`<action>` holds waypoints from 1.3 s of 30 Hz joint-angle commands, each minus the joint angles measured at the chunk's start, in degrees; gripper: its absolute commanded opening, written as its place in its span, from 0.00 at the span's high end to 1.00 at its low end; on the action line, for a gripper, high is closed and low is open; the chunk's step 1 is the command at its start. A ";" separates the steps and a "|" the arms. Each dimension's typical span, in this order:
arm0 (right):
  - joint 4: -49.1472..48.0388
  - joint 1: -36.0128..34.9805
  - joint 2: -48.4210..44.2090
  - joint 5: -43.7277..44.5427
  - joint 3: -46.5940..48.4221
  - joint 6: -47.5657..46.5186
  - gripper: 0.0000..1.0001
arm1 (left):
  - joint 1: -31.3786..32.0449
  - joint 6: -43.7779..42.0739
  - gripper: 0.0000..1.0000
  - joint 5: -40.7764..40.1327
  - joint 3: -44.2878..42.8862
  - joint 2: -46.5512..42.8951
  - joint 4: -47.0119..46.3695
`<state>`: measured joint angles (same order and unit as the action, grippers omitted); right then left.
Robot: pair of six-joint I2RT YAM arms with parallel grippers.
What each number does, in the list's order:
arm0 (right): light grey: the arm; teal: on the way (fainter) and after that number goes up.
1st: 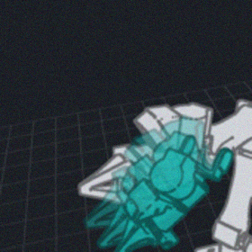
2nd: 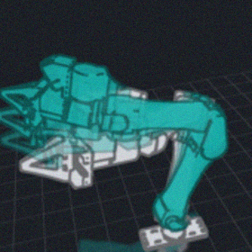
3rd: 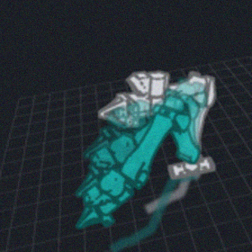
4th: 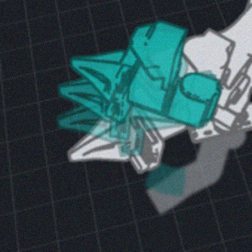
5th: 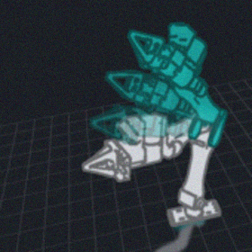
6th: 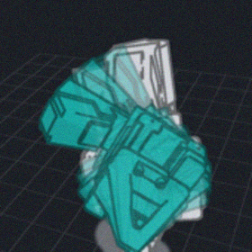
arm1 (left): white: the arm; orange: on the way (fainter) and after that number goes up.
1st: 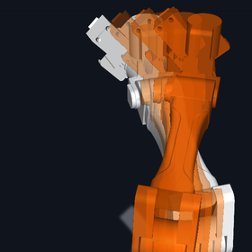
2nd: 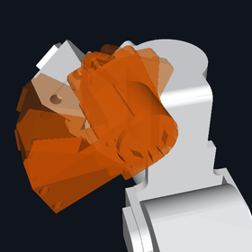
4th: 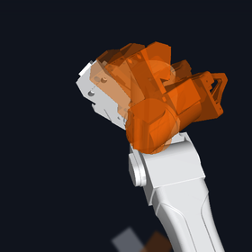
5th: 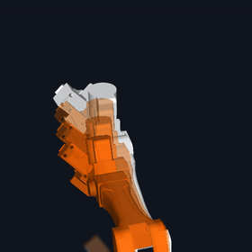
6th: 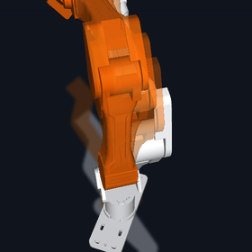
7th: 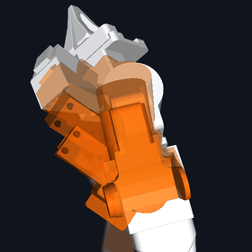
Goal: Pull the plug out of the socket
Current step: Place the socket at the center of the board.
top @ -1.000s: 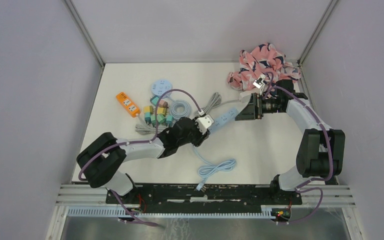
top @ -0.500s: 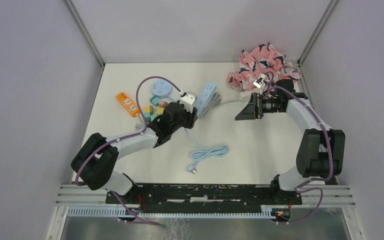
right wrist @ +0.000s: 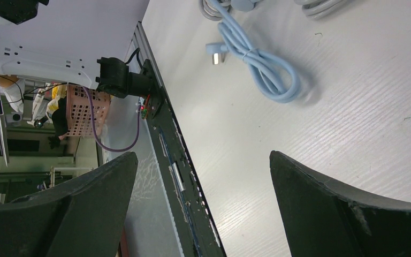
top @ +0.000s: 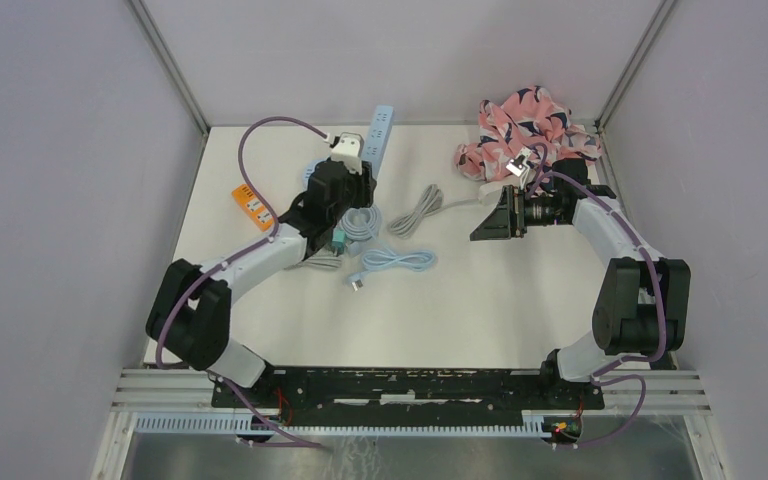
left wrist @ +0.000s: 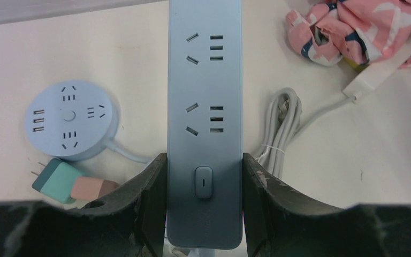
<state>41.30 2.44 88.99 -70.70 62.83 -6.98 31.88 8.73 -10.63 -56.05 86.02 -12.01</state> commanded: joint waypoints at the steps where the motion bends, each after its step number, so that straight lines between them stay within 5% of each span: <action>1: -0.39 0.44 -0.91 -2.20 2.42 -1.20 0.00 | -2.08 5.85 0.97 -3.20 -5.11 2.25 -3.65; 12: 0.87 0.40 -0.50 -2.42 2.83 -2.19 0.00 | -6.63 16.22 0.97 -9.65 -17.79 16.27 2.55; 26: 3.88 0.47 0.63 -2.68 4.02 -4.44 0.00 | -7.68 22.92 0.94 -3.29 -32.56 32.99 13.46; 32: 3.99 0.48 0.61 -2.69 4.03 -4.53 0.00 | -7.63 28.04 0.79 -3.91 -42.58 40.40 24.39; 39: 4.14 0.46 0.51 -2.77 4.13 -4.62 0.00 | -7.75 30.09 0.35 -9.40 -44.85 40.64 29.70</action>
<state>45.47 2.70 89.52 -70.98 64.55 -10.41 24.23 34.24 -15.44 -99.29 128.22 14.48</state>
